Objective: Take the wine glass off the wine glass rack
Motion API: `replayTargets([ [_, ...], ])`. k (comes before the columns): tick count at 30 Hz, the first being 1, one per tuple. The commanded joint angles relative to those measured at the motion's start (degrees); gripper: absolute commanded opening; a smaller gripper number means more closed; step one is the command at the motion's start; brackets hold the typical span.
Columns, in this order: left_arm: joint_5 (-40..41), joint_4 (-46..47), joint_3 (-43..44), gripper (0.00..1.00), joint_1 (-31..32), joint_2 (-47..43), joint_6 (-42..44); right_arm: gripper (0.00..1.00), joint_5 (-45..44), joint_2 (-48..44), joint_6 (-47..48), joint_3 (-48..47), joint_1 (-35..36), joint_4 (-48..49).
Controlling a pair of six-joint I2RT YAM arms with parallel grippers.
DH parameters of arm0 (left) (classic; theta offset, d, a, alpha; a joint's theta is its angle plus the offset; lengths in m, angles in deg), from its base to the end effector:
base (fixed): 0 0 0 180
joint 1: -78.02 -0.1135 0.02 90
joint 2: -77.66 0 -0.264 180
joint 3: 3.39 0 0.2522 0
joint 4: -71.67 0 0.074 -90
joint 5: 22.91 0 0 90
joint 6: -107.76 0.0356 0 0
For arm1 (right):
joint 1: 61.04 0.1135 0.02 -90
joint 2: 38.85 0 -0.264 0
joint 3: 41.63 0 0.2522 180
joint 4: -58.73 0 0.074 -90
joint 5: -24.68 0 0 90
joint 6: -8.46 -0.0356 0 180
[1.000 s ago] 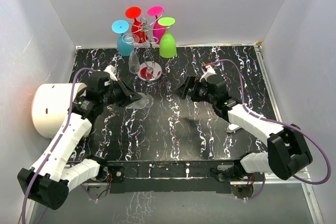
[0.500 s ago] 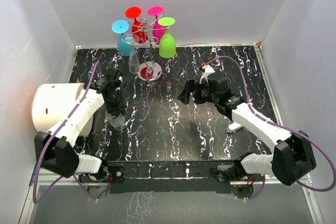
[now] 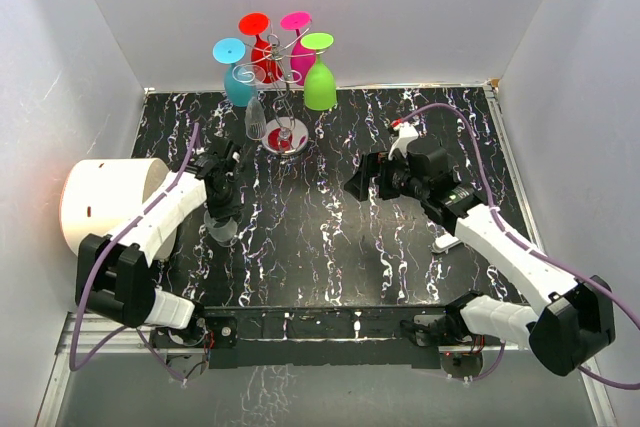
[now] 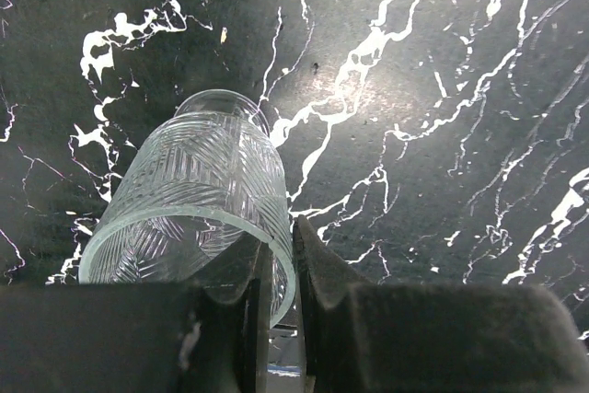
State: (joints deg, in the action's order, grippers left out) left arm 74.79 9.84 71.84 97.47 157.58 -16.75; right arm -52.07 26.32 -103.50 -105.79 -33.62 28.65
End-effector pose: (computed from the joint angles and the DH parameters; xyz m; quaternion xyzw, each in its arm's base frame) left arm 0.2549 -0.0850 0.2526 -0.1416 0.9667 -0.0335 0.2107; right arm 0.2220 0.1244 0.2925 -0.0979 0.8612 0.2953 0.4018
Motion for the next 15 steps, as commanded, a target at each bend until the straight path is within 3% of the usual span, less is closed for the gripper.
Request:
replayTargets([
  [1,2.52,2.38,-1.68,0.0,-0.44,-0.53,1.32,0.98,-0.96,-3.19,0.84,-2.23,0.1,1.11],
  [7,1.8,2.91,-2.39,0.2,-0.43,-3.24,1.93,0.98,-0.92,-4.35,-0.56,-0.69,0.17,2.87],
  [15,-0.11,0.29,-1.4,0.54,-0.46,-9.37,2.79,0.98,-0.82,-3.56,-2.35,-1.57,0.13,3.25],
])
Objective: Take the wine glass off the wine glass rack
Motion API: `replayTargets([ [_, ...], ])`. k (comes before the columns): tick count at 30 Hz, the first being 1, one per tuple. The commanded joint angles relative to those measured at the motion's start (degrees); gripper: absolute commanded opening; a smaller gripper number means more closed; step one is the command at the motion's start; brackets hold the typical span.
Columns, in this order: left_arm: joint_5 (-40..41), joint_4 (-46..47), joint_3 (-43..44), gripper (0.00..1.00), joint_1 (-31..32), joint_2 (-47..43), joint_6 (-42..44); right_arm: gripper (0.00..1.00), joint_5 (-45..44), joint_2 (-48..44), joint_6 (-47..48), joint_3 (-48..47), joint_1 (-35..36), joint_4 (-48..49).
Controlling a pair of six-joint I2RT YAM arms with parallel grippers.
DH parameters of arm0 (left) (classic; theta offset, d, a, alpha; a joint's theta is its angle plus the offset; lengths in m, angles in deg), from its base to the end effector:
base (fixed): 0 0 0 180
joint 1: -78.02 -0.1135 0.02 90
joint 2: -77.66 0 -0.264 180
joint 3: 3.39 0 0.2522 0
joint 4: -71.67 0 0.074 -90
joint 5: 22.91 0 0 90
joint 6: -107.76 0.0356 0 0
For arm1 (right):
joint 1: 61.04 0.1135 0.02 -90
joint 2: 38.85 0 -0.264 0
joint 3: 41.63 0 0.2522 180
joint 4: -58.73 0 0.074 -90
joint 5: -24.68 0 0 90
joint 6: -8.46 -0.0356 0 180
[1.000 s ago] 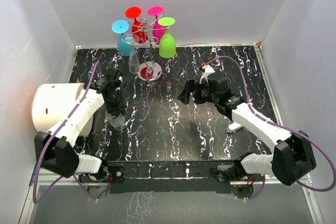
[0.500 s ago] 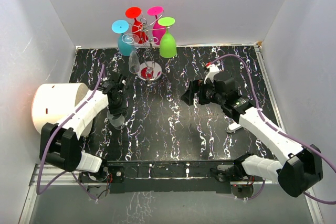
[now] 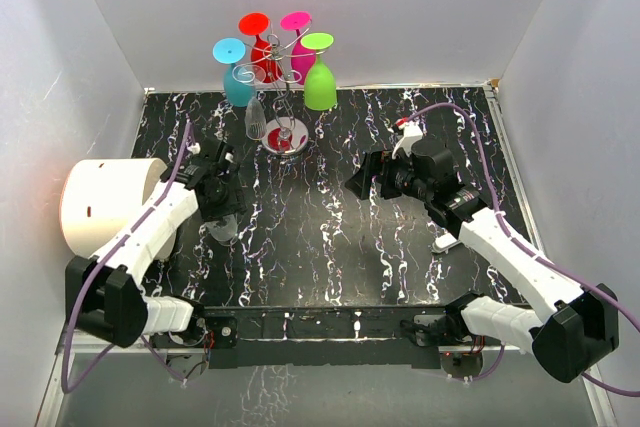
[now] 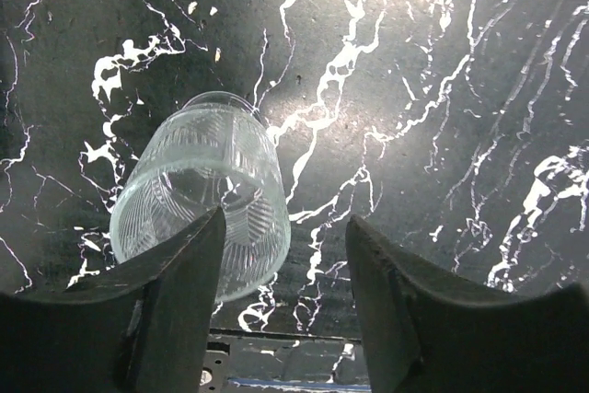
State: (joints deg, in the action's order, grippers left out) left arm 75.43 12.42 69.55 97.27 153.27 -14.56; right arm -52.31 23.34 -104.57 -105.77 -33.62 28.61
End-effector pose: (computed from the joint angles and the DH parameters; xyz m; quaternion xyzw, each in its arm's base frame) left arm 0.2450 -0.0801 0.2611 -0.1276 0.9593 -0.0417 0.2486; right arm 0.2135 0.1198 0.3043 -0.0908 0.8496 0.3055 0.4204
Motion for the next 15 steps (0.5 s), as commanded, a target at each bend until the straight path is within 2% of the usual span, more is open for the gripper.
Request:
replayTargets([
  [1,-1.52,-2.62,1.31,0.57,-0.26,-6.17,0.67,0.98,-0.54,-0.6,-1.58,-1.64,0.15,3.2],
  [9,-8.39,-4.68,9.47,0.78,-0.26,-16.95,0.65,0.98,1.81,-1.27,-6.74,-1.56,0.18,3.37],
  [15,-17.09,0.66,11.86,0.88,-0.26,-22.92,-1.71,0.98,1.4,0.05,-12.67,-2.34,0.14,8.42],
])
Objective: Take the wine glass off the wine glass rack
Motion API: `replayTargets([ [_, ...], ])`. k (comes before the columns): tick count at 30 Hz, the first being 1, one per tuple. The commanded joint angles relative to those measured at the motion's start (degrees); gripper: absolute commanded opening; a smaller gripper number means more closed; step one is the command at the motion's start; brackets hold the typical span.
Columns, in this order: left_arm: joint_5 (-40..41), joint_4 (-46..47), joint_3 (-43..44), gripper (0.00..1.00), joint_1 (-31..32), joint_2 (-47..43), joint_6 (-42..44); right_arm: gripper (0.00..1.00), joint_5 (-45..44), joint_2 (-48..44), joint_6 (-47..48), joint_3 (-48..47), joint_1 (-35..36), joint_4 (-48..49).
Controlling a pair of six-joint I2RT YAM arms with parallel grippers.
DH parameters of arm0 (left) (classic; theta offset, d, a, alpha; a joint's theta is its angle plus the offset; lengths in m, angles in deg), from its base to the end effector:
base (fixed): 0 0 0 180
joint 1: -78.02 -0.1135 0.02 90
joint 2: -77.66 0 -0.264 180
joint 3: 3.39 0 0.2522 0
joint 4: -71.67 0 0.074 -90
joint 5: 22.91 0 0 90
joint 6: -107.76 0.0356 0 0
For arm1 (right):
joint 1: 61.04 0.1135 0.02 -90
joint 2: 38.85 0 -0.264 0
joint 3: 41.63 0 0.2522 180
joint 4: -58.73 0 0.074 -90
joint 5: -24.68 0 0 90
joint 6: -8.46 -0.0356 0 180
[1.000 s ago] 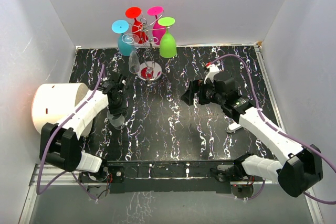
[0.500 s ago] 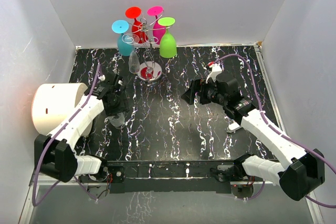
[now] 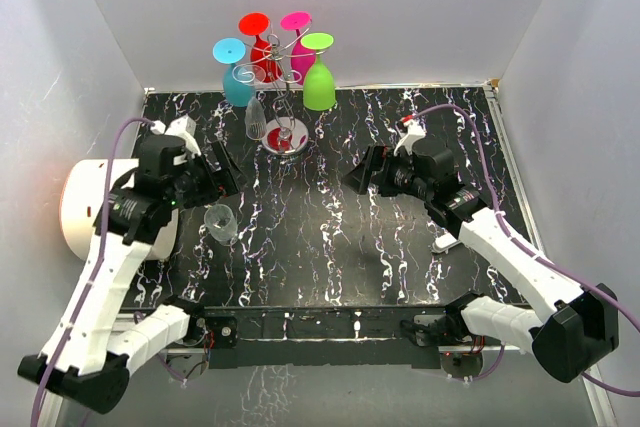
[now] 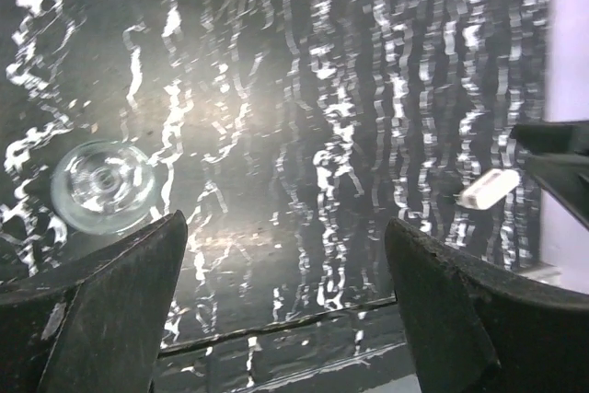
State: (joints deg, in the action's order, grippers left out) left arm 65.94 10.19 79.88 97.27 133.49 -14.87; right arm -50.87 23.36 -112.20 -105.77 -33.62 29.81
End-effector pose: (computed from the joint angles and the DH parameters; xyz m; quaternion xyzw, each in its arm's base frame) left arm 0.1757 -0.0621 0.3868 -0.0982 0.8776 -0.2132 0.4180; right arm 0.2139 0.1210 0.3063 -0.0418 0.8473 0.3454 0.4012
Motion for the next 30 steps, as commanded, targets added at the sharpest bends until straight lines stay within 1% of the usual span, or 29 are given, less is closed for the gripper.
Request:
replayTargets([
  [1,-8.9,4.59,1.38,0.89,-0.22,-3.86,-1.61,0.98,-0.8,0.91,-5.77,-3.27,0.17,7.93],
  [4,-11.83,7.81,2.01,0.95,-0.26,-3.83,-0.53,0.98,-5.35,4.21,-8.76,-8.25,0.05,8.31],
  [7,-14.27,9.29,3.23,0.98,-0.24,-2.89,0.5,0.98,-8.28,8.25,-11.23,-15.73,-0.4,8.89],
  [12,-16.3,12.8,2.31,0.99,-0.26,-3.7,1.72,0.98,-10.84,15.28,-16.0,-24.03,-1.97,14.15],
  [16,-17.05,12.84,1.65,0.99,-0.26,-3.85,2.47,0.96,-11.84,22.46,-19.98,-30.34,-3.87,17.49],
  [20,-18.08,13.22,0.5,0.99,-0.26,-4.62,2.81,0.92,-12.38,29.73,-22.88,-37.84,-5.49,18.52],
  [25,-17.31,11.37,0.7,0.99,-0.26,-4.84,4.88,0.86,-12.17,38.59,-25.16,-47.72,-6.45,19.16],
  [30,-16.22,10.23,0.7,0.99,-0.26,-5.08,6.35,0.75,-11.31,45.74,-27.87,-55.61,-6.94,20.06],
])
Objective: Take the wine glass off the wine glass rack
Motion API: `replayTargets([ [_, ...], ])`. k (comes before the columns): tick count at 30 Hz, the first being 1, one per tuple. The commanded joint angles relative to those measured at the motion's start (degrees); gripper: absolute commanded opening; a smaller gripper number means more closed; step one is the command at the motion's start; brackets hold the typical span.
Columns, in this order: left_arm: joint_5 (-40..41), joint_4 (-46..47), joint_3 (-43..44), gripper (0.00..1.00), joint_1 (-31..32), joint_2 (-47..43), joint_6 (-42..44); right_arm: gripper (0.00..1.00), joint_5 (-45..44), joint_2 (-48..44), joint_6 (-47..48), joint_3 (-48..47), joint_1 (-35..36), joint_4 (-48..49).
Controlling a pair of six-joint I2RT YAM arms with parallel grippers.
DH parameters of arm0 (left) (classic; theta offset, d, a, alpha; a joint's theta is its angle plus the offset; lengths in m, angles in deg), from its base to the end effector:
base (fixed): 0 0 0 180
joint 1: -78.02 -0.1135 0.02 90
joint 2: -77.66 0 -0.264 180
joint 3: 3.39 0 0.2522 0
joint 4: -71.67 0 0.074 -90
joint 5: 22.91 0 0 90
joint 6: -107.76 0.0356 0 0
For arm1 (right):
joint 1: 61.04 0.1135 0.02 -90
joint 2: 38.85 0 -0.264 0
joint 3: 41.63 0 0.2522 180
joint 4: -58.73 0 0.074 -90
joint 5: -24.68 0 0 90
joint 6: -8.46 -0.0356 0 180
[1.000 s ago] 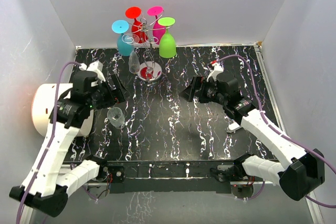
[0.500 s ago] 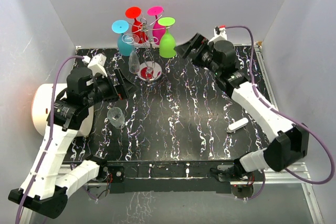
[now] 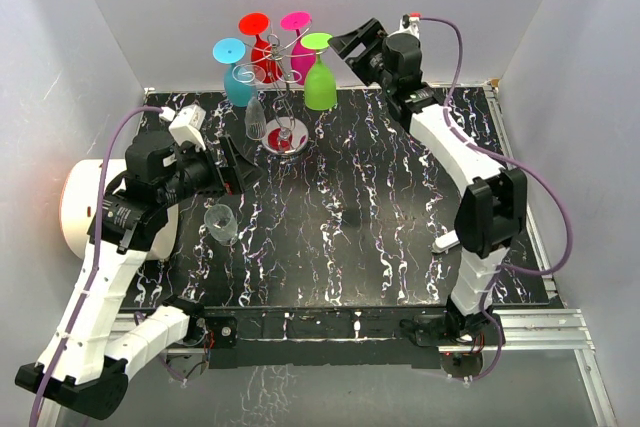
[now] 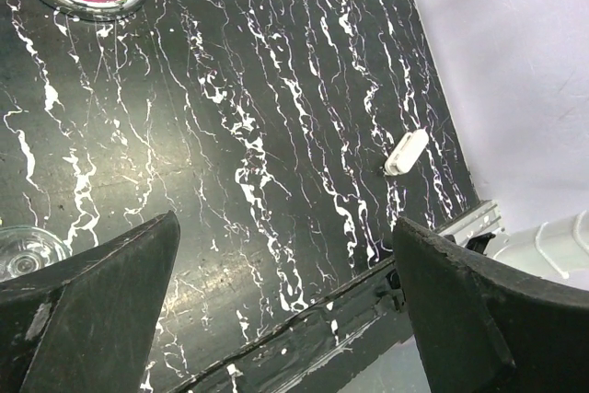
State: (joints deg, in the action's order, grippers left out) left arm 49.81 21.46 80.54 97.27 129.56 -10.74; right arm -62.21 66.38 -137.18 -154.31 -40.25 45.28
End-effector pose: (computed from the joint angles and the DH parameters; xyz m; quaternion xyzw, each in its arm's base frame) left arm 0.1603 -0.0672 0.4213 0.0233 0.8052 -0.3460 0.4810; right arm 0.4185 0.1610 0.3895 0.2051 0.7142 0.4296 0.5131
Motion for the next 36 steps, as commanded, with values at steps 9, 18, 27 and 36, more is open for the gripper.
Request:
replayTargets([
  [9,0.43,-2.32,0.4,0.99,-0.26,-1.52,3.38,0.51,1.04,11.62,-7.15,-16.73,-0.41,4.42],
  [18,0.93,-3.26,0.69,0.99,-0.26,-1.94,4.08,0.28,2.37,14.29,-11.2,-19.02,-0.41,5.95],
  [27,0.77,-3.06,0.23,0.99,-0.26,-2.28,4.03,0.17,0.99,13.44,-10.17,-19.11,-0.4,5.23],
  [36,-0.07,-3.19,0.52,0.99,-0.26,-1.61,4.05,0.03,-0.23,12.65,-9.84,-20.23,-0.41,3.43],
])
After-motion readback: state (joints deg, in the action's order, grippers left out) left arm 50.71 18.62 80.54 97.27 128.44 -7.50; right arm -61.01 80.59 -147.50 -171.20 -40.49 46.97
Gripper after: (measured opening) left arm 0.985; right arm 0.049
